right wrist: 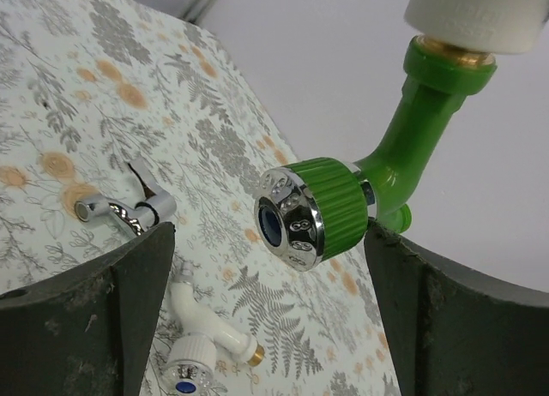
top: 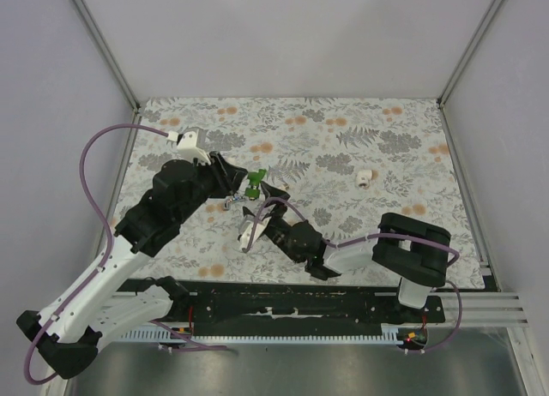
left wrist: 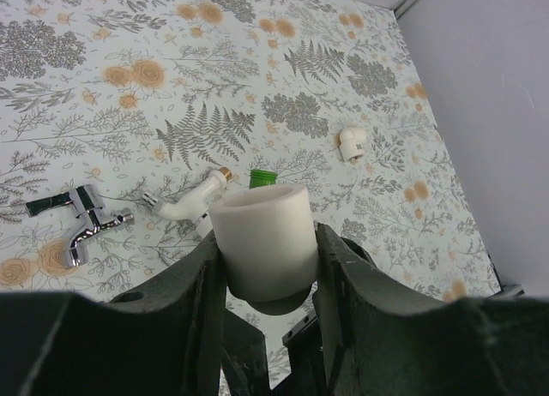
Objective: Install the water faucets
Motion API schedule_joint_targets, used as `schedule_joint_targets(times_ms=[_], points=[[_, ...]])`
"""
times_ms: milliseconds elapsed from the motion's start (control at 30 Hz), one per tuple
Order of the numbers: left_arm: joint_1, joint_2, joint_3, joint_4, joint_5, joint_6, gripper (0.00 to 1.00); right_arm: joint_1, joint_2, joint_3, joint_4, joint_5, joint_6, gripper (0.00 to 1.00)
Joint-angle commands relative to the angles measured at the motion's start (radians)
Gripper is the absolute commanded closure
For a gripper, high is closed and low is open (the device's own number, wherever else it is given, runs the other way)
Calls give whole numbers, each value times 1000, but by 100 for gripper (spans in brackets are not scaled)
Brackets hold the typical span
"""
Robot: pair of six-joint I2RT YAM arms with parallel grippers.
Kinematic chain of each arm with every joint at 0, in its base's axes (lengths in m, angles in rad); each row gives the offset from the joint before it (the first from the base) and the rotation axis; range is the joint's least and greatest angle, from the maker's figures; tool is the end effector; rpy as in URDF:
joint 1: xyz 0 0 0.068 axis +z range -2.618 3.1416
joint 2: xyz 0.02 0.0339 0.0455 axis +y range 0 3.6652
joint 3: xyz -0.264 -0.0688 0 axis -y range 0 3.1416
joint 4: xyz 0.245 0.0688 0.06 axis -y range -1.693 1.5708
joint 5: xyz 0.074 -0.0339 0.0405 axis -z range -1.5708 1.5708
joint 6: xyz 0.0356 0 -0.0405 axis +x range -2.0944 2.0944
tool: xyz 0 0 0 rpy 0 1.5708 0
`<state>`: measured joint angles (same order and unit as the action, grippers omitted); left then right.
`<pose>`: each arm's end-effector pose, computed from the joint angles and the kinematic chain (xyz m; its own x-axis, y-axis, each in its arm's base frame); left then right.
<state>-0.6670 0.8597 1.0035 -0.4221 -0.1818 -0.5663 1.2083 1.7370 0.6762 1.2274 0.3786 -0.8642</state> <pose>0.1504 -0.1102 0.3781 -0.4353 -0.3289 -0.8381 0.2824 0.8340 -0.4740 0.1333 0.3144 0.2071 0.6007 -0.4092 -0.6869 -0.4354 0.5531 -0.7103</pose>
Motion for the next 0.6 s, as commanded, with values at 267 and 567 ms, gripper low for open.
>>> schedule_joint_targets(times_ms=[267,567], points=[[-3,-16,43,59,38,-52,98,5,-2,105,251,145,-22,11],[-3,-10,61,36,68,29,98,0,-122,16,245,82,65,59]])
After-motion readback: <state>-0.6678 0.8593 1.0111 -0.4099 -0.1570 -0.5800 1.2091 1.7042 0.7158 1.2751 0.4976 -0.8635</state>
